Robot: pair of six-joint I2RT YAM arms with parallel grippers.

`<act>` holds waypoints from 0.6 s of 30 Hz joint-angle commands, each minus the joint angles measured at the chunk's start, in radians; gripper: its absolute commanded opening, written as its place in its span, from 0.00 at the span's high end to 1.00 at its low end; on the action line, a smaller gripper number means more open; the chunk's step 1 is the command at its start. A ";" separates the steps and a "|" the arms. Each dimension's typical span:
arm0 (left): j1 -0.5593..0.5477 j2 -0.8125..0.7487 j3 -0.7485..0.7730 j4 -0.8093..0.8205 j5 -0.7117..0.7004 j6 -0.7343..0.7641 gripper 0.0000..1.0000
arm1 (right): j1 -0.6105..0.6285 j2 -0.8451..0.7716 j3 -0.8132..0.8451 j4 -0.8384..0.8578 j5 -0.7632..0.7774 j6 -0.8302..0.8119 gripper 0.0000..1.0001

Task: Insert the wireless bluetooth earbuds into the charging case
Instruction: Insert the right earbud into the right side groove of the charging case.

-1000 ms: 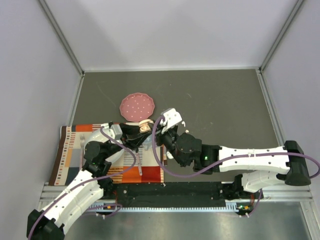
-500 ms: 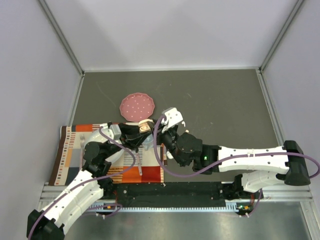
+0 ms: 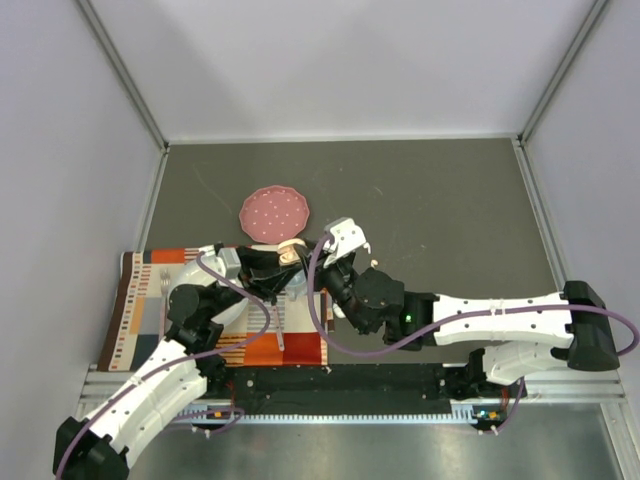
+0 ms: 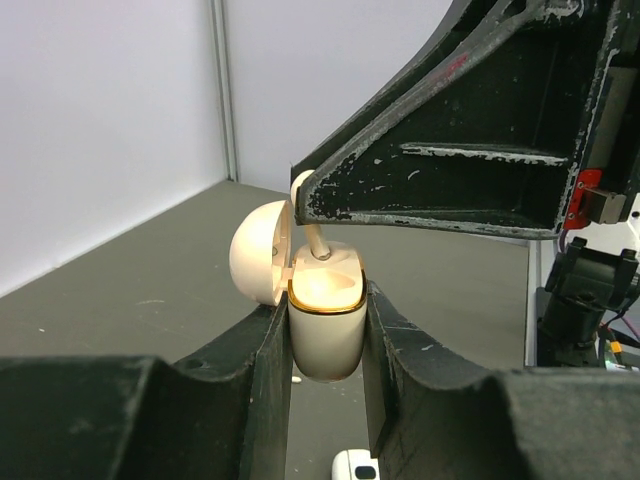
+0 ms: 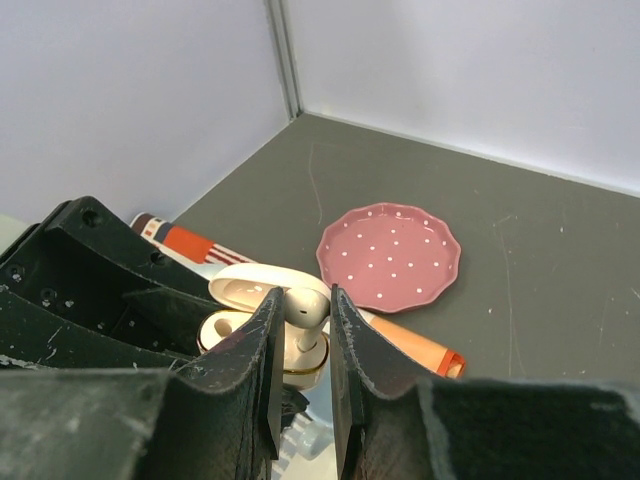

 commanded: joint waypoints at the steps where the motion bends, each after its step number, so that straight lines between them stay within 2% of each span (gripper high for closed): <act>1: -0.003 -0.003 -0.004 0.124 -0.008 -0.042 1.00 | 0.010 0.001 -0.022 0.025 0.008 0.003 1.00; 18: -0.005 -0.013 0.002 0.084 -0.045 -0.017 1.00 | 0.010 0.012 -0.038 0.030 -0.017 -0.163 1.00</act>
